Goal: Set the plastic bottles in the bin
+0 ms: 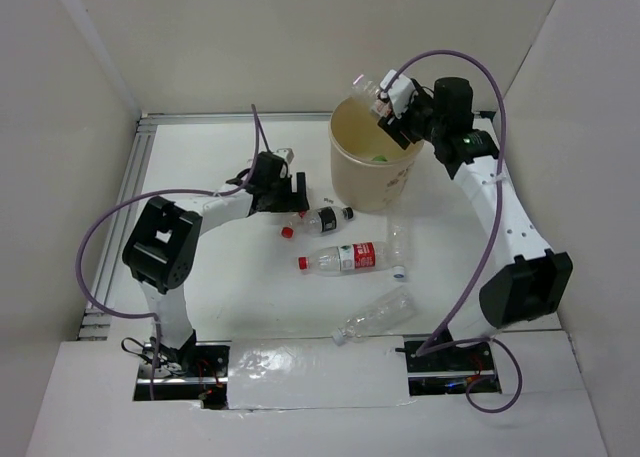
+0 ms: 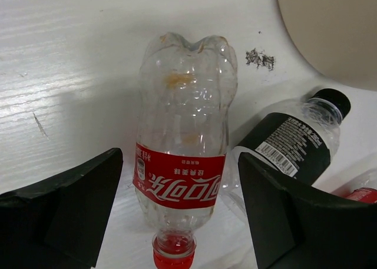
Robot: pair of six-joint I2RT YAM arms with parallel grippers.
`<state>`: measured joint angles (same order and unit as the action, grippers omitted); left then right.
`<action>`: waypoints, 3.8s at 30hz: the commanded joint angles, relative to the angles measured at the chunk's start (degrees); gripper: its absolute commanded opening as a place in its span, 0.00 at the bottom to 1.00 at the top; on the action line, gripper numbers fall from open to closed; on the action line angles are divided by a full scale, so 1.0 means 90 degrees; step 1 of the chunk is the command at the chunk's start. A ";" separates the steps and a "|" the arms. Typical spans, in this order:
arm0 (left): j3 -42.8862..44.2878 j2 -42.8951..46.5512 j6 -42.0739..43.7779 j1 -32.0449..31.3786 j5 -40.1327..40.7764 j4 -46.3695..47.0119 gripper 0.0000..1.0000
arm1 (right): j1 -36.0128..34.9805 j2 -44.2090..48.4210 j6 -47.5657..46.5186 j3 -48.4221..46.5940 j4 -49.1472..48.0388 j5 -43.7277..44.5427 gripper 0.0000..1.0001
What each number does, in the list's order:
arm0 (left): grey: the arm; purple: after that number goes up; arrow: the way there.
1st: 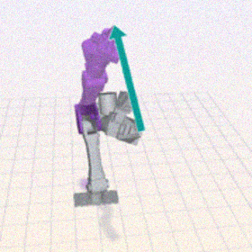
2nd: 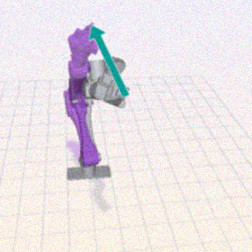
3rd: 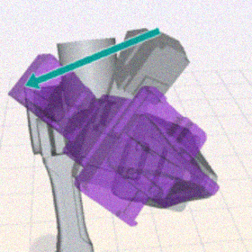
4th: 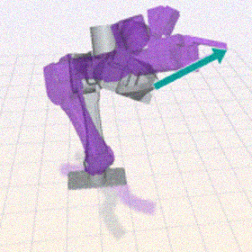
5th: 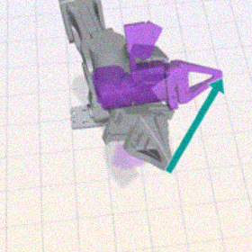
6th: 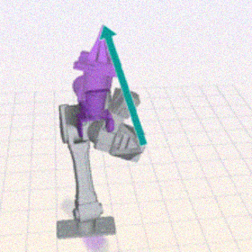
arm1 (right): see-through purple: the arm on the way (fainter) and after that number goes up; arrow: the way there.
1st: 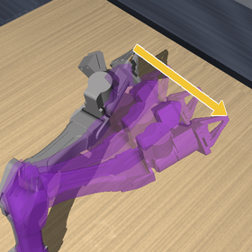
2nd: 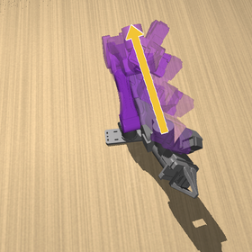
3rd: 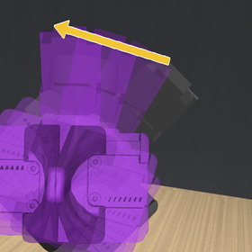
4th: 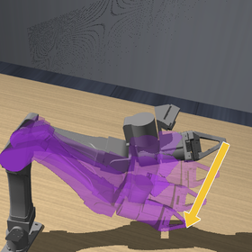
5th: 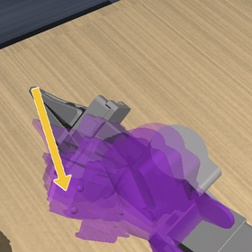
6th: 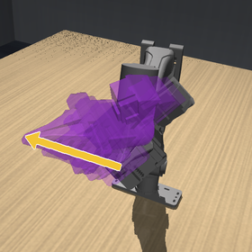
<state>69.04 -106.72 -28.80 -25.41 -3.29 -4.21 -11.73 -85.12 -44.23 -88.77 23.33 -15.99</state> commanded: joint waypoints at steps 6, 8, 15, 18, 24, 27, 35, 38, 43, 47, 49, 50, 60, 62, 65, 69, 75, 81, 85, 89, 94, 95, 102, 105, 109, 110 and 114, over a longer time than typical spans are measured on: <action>0.0201 -0.0339 0.0055 -0.0087 -0.0074 0.0106 0.73 | 0.0131 -0.0083 0.0450 -0.0136 0.0083 -0.1075 0.89; 0.0201 -0.0340 0.0055 -0.0087 -0.0074 0.0106 0.58 | 0.0199 -0.0024 0.0626 -0.0068 0.0083 -0.1173 1.00; 0.0084 0.0020 0.0240 -0.0145 -0.0074 -0.0010 0.13 | 0.0726 0.0443 0.1563 -0.0370 0.0395 -0.1749 1.00; 0.0015 0.0839 0.0299 -0.0146 -0.0006 -0.0011 0.01 | 0.1009 0.0765 0.2227 -0.0274 0.0804 -0.1651 1.00; 0.0541 0.2296 0.0377 -0.0487 0.0355 0.0048 0.00 | 0.2015 0.1576 0.2287 0.0789 0.1499 -0.2266 0.42; 0.1242 0.2365 0.0436 -0.0780 0.0356 0.0126 0.00 | 0.2240 0.1967 0.2413 0.1464 0.1674 -0.2393 0.12; 0.3869 0.0435 0.0319 -0.1531 0.0297 0.0302 0.05 | 0.2426 0.1813 0.2442 0.2733 0.2185 -0.2890 0.93; 0.5275 -0.0718 0.0260 -0.1601 0.0483 -0.0058 0.11 | 0.2485 0.1520 0.2863 0.3115 0.2027 -0.3144 1.00; 0.6595 -0.1716 0.0123 -0.1601 0.0804 -0.0839 0.82 | 0.2485 0.0972 0.3244 0.3573 0.1744 -0.3253 1.00; 0.6423 -0.1630 0.0123 -0.1601 0.0883 -0.0900 1.00 | 0.2232 0.0836 0.4209 0.4042 0.0857 -0.2844 1.00; 0.6169 -0.1173 0.0201 -0.1601 0.0960 -0.0803 1.00 | 0.2056 0.0602 0.4696 0.4198 0.0514 -0.2550 1.00; 0.5839 -0.0957 0.0308 -0.1601 0.0961 -0.0725 1.00 | 0.1939 0.0504 0.4835 0.4267 0.0416 -0.2550 1.00; 0.0667 0.2792 0.1295 -0.2489 0.1694 -0.0274 1.00 | 0.1108 -0.0190 0.6252 0.5059 -0.1059 -0.0538 0.93; -0.0021 0.3476 0.1199 -0.2751 0.1491 -0.0362 0.98 | 0.1108 -0.0317 0.6320 0.5059 -0.1059 -0.0460 0.78; -0.1028 0.3984 0.1041 -0.3306 0.1313 -0.0363 0.96 | 0.1400 -0.0095 0.6194 0.4874 -0.0690 -0.0605 0.39; -0.1839 0.3987 0.0963 -0.4089 0.1069 0.0124 0.96 | 0.1771 0.0889 0.5532 0.4445 0.0004 -0.0908 0.18; -0.2251 0.3226 0.1119 -0.4901 0.0708 0.1433 0.97 | 0.2708 0.2277 0.4671 0.3439 0.1088 -0.1474 0.18; -0.1870 0.1947 0.1334 -0.5126 0.0502 0.1863 0.97 | 0.2992 0.3013 0.4504 0.2570 0.0241 -0.2587 0.18; -0.1568 0.1332 0.1393 -0.5340 0.0608 0.1923 0.97 | 0.2769 0.2498 0.4680 0.2052 -0.1114 -0.3456 0.26; -0.1489 0.0978 0.1325 -0.5399 0.0970 0.1981 0.98 | 0.2037 0.1511 0.5030 0.1613 -0.2092 -0.3146 0.31; -0.1547 0.0910 0.1080 -0.5526 0.1302 0.2040 0.98 | 0.1333 0.0183 0.5031 0.0637 -0.2426 -0.2922 0.35; -0.1548 0.0910 0.1080 -0.5526 0.1400 0.2040 0.98 | 0.1226 -0.0196 0.5031 0.0248 -0.2426 -0.2863 0.37; -0.1469 0.0569 0.0954 -0.5653 0.1518 0.1981 0.97 | 0.0610 -0.1206 0.5031 -0.0585 -0.2251 -0.2521 0.43; -0.1469 0.0384 0.0954 -0.5712 0.1518 0.1923 0.95 | 0.0610 -0.1284 0.4963 -0.0867 -0.2192 -0.2705 0.37; -0.1401 0.0247 0.0954 -0.5712 0.1518 0.1990 0.95 | 0.0493 -0.1284 0.5119 -0.1317 -0.2494 -0.2774 0.33; -0.1401 0.0246 0.0954 -0.5712 0.1460 0.1991 0.94 | 0.0425 -0.1352 0.5119 -0.1415 -0.2562 -0.2774 0.34; -0.1167 -0.0027 0.1012 -0.5712 0.1459 0.1844 0.89 | 0.0365 -0.1937 0.5527 -0.2050 -0.2679 -0.2832 0.34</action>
<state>56.31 -105.25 -19.75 -76.60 9.80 11.51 -7.38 -99.11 2.28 -102.21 5.17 -40.77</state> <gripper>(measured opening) 0.900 0.547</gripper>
